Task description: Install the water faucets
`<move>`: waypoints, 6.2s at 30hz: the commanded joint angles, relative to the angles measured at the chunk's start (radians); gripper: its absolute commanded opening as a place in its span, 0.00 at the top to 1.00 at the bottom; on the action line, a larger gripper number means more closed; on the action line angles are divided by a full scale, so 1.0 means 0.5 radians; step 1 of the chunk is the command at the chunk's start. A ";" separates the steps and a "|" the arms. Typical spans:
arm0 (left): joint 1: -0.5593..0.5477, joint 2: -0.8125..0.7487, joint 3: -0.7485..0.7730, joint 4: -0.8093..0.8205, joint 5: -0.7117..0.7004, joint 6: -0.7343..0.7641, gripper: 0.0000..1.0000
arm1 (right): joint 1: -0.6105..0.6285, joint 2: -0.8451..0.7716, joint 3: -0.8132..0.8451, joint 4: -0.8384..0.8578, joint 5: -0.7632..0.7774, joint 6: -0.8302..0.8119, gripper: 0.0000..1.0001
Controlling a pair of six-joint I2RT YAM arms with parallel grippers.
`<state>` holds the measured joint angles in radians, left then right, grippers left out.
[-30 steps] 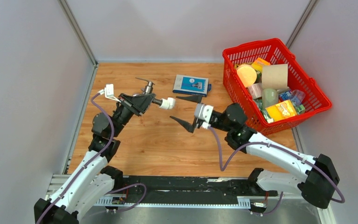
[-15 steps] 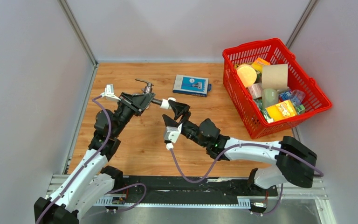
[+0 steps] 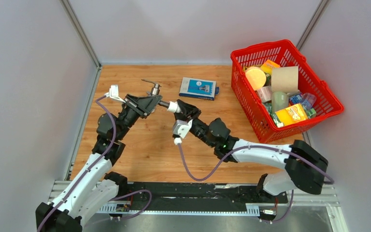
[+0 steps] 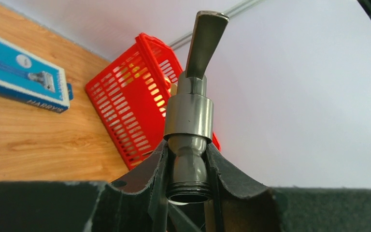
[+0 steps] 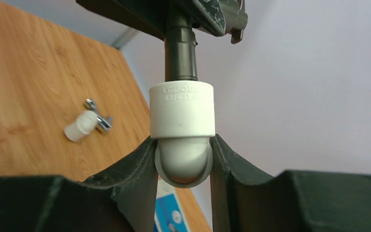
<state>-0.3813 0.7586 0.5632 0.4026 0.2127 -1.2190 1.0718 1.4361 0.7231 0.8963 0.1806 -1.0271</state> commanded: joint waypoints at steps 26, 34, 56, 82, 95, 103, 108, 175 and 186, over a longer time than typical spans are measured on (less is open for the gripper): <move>-0.007 0.450 0.030 2.086 1.296 0.615 1.00 | -1.100 0.123 0.444 0.368 -2.436 3.553 0.53; -0.007 0.177 0.058 0.801 0.548 0.766 1.00 | -1.070 -0.291 0.404 -0.559 -1.908 2.396 0.25; -0.007 0.158 0.291 0.005 0.139 0.002 1.00 | -0.011 -0.464 -0.029 -0.403 -0.237 0.183 0.20; -0.004 0.207 0.325 0.550 1.260 1.223 1.00 | -0.661 -0.360 0.419 -0.927 -1.804 1.575 1.00; -0.011 0.177 0.481 0.347 2.278 1.661 1.00 | -0.904 0.027 0.744 -0.967 -2.708 2.229 0.97; -0.011 0.035 0.429 0.020 1.365 1.699 1.00 | -0.904 -0.163 0.674 -1.090 -2.169 1.944 0.44; -0.010 0.029 0.358 -0.001 0.806 1.341 1.00 | -0.883 -0.390 0.530 -1.056 -1.776 1.745 0.30; -0.007 0.082 0.211 0.500 0.493 1.125 1.00 | -0.913 -0.497 0.414 -0.710 -1.801 2.077 0.30; -0.007 0.100 0.404 -0.225 0.010 0.362 1.00 | -0.352 -0.648 0.128 -0.627 -0.948 0.807 0.22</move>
<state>-0.3855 0.8082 0.7017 0.3908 0.3149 -0.8677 0.8097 1.1065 0.8165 0.5426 -0.5041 -0.3359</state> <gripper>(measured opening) 0.335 0.772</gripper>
